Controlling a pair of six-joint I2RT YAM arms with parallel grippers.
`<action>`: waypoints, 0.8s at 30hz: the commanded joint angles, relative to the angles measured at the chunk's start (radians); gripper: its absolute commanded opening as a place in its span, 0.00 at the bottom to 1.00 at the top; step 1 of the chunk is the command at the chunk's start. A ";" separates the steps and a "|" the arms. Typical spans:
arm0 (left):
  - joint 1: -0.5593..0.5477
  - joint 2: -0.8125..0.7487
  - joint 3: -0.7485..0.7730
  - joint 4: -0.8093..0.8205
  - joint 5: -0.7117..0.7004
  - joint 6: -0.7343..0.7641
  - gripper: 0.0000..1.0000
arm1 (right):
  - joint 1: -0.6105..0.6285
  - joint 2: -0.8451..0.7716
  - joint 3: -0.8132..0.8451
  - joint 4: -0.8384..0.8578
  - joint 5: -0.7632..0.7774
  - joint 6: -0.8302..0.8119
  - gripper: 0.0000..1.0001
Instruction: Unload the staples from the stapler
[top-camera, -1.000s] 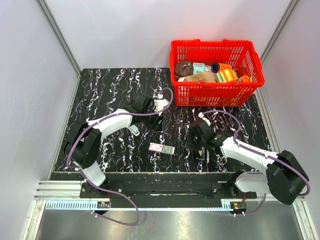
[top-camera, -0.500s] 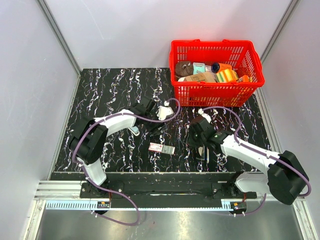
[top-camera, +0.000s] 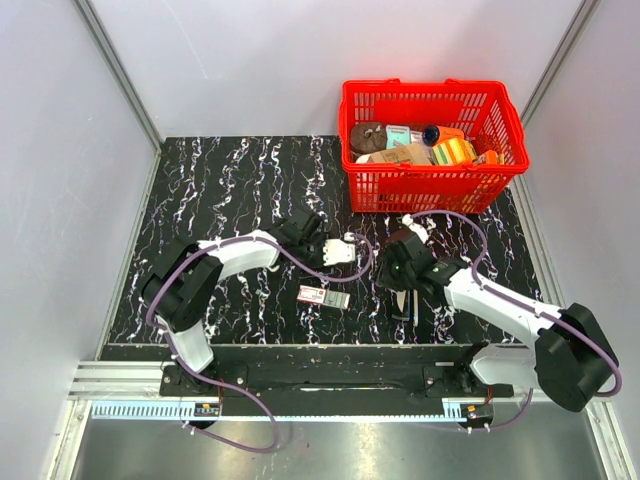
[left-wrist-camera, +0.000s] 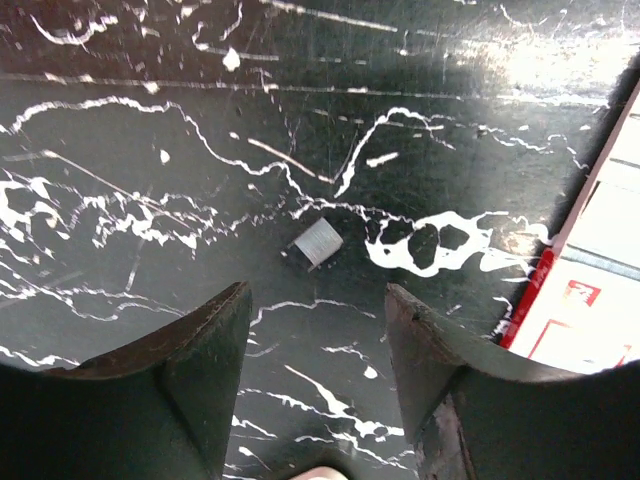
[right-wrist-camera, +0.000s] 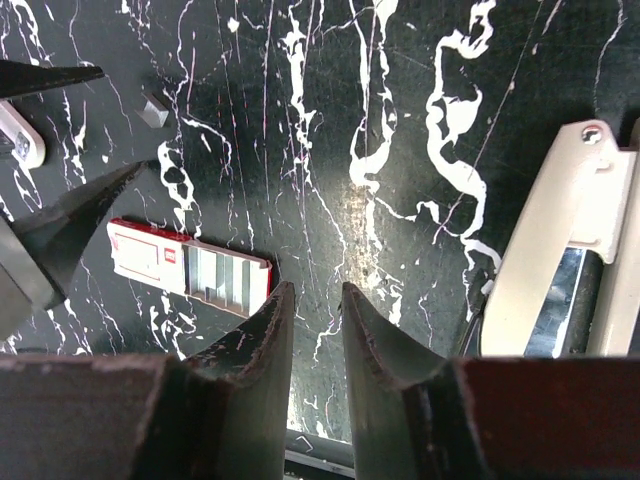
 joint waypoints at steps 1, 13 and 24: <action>-0.022 0.005 0.018 0.057 -0.035 0.128 0.60 | -0.027 -0.054 0.004 0.006 0.002 -0.015 0.31; -0.051 0.088 0.110 0.019 -0.043 0.145 0.60 | -0.064 -0.117 -0.039 0.004 -0.042 -0.017 0.30; -0.054 0.125 0.167 -0.024 -0.041 0.098 0.57 | -0.076 -0.124 -0.042 0.005 -0.061 -0.029 0.28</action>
